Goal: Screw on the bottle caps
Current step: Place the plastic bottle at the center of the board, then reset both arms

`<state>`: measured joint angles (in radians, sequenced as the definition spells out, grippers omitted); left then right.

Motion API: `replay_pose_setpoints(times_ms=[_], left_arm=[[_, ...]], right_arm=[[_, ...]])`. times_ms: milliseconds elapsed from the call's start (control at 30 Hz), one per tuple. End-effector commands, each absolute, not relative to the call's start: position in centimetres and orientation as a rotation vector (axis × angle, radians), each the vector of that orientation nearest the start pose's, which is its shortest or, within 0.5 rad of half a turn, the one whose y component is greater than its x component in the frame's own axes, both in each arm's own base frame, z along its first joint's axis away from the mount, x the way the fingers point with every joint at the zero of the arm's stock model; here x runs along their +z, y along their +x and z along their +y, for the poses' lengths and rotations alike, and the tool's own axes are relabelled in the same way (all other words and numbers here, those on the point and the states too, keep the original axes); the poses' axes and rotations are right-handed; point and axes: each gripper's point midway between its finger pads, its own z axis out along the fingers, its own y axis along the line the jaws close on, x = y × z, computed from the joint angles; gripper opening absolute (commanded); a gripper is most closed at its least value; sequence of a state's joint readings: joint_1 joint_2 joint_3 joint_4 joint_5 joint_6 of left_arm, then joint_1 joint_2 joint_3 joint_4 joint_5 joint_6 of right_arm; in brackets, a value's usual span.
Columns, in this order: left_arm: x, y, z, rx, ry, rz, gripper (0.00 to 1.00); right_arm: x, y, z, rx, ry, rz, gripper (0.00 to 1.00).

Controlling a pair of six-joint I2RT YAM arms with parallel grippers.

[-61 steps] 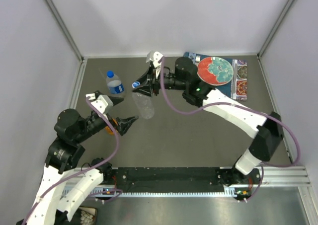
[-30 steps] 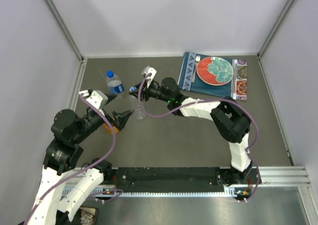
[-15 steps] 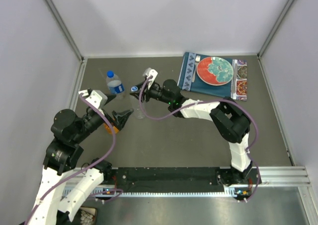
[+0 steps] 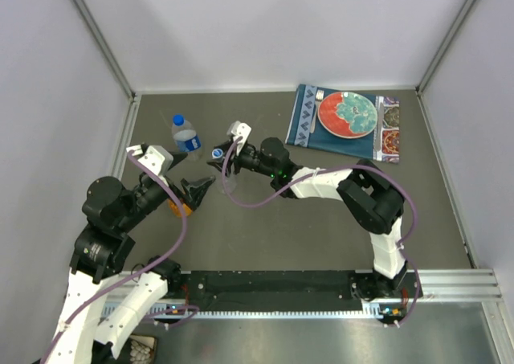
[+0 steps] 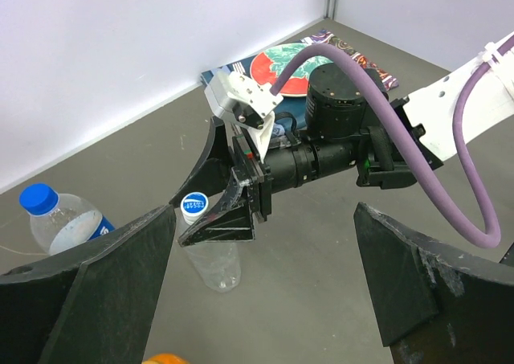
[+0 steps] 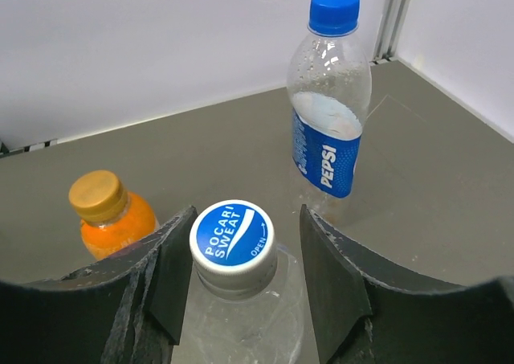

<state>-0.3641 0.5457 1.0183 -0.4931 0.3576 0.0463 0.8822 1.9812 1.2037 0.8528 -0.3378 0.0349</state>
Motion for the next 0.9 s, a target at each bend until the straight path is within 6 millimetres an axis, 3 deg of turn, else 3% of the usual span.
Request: replay_pose_setpoints(times_ms=[0,133,233,267,433,467,667,867], left_arm=[[37.9,18.9,-13.5,-0.537,0.58,1.462,0.99],[37.9,18.9,-13.5,-0.534,0.578,1.461,0.99],[38.0,18.9,-13.5,-0.535,0.577,1.46,0.99],[38.1,18.9,-13.5,-0.534,0.575,1.457,0.99],[38.0,18.8,-13.4,-0.532,0.575,1.457,0.99],[38.0,18.9,-13.4,-0.53,0.574,1.459,0.99],[37.9,18.8,-13.4,-0.534,0.575,1.46,0.99],[37.9,18.8,-13.3,-0.535,0.567,1.462,0.99]], right_arm=[[22.3,32.1,48.6,0.952,-0.89,1.251,0.55],[22.5,32.1,48.5,0.946,-0.886,1.254,0.58],[22.8,32.3,48.6,0.943,-0.88,1.254,0.67],[23.0,32.3,48.6,0.945,-0.881,1.253,0.77],[23.6,32.2,48.8,0.952,-0.892,1.255,0.84],[23.7,32.2,48.8,0.952,-0.893,1.256,0.99],[24.8,32.3,48.9,0.929,-0.916,1.237,0.99],[27.8,32.7,48.8,0.895,-0.917,1.21,0.99]])
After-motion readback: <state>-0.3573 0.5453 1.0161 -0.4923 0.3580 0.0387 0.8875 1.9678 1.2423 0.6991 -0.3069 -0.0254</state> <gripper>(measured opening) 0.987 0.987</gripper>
